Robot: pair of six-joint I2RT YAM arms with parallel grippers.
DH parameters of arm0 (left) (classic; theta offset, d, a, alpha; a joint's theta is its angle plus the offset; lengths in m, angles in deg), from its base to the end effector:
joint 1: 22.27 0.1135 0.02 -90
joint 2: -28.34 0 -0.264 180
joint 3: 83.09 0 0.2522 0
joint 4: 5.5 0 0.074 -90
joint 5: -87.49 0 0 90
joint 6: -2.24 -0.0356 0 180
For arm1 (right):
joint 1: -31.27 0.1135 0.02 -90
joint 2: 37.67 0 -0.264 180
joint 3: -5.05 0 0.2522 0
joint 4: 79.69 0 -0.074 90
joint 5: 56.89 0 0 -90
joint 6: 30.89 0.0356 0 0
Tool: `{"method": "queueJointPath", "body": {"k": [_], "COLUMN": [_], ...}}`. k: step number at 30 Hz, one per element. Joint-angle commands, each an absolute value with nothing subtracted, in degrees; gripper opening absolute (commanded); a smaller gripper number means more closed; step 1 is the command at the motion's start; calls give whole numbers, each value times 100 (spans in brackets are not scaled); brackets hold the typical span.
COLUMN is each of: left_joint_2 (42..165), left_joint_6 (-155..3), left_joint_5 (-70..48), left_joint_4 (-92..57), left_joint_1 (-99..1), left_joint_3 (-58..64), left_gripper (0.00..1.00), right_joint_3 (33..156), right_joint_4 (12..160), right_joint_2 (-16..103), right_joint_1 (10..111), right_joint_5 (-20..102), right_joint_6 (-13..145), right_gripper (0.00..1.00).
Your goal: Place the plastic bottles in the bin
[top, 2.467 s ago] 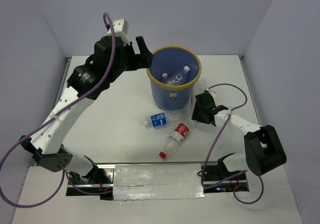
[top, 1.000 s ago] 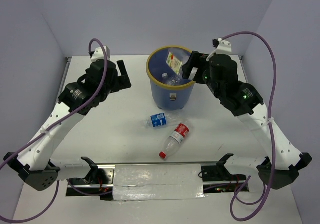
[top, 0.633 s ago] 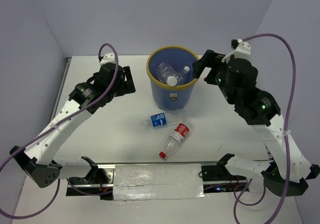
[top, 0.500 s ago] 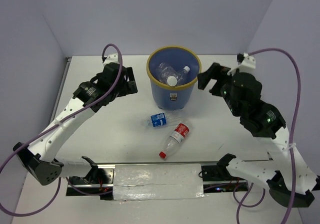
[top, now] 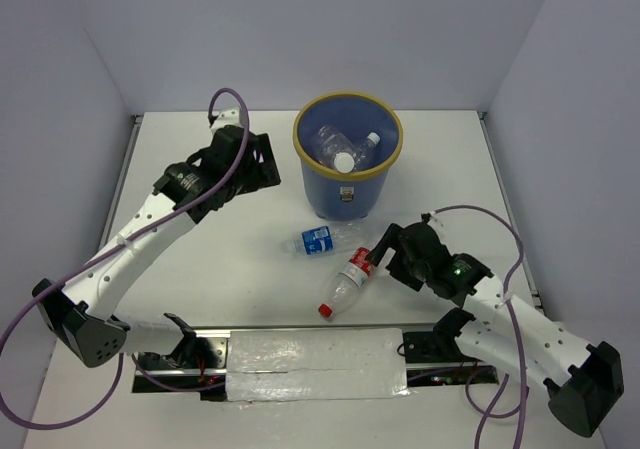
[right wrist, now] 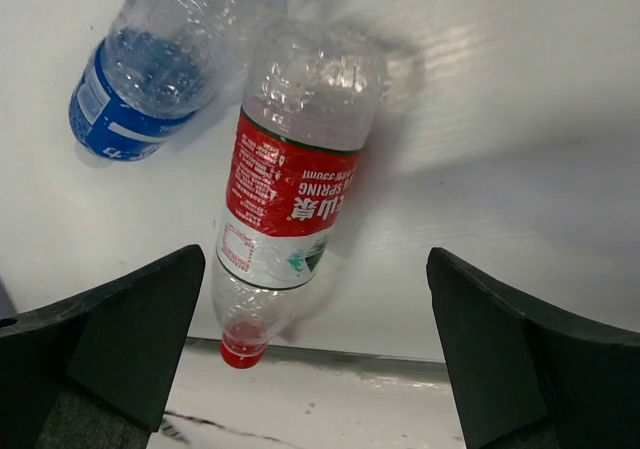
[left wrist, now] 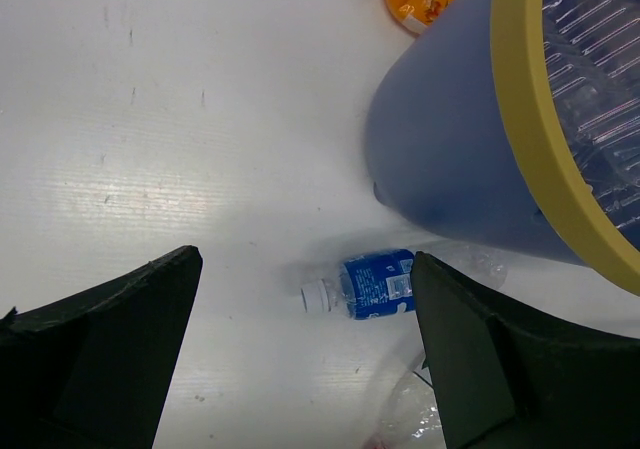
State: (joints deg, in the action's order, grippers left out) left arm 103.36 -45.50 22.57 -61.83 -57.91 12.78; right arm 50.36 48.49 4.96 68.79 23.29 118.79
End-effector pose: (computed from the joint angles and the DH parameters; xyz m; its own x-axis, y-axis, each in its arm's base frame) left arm 0.2314 -0.1474 0.3966 -0.5154 -0.3800 -0.7681 -0.1342 0.9211 -0.3655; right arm 0.1219 0.0860 0.2216 -0.7445 0.5007 -0.4416 0.2595 0.8265 0.4996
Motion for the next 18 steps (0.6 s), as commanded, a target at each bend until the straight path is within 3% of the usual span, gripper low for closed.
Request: {"method": "queueJointPath", "body": {"k": [1,12,18], "left_joint_2": [10296,10419,10384], "left_joint_6": [-4470,-4514,-4557], "left_joint_5": [2227,1709,1708], "left_joint_4": [-6022,-5627,-5521], "left_joint_1": [-5743,-5743,-5743], "left_joint_3": [1241,477,336], "left_gripper": [99,99,99], "right_joint_3": [4844,4703,4351], "right_joint_4": [6192,7363,7469], "right_joint_2": [679,2437,2631], "right_joint_1": [6924,6915,6924], "right_joint_5": [2863,3224,3075], "right_joint_6": [12652,12502,12547], "right_gripper": [100,99,80]}}
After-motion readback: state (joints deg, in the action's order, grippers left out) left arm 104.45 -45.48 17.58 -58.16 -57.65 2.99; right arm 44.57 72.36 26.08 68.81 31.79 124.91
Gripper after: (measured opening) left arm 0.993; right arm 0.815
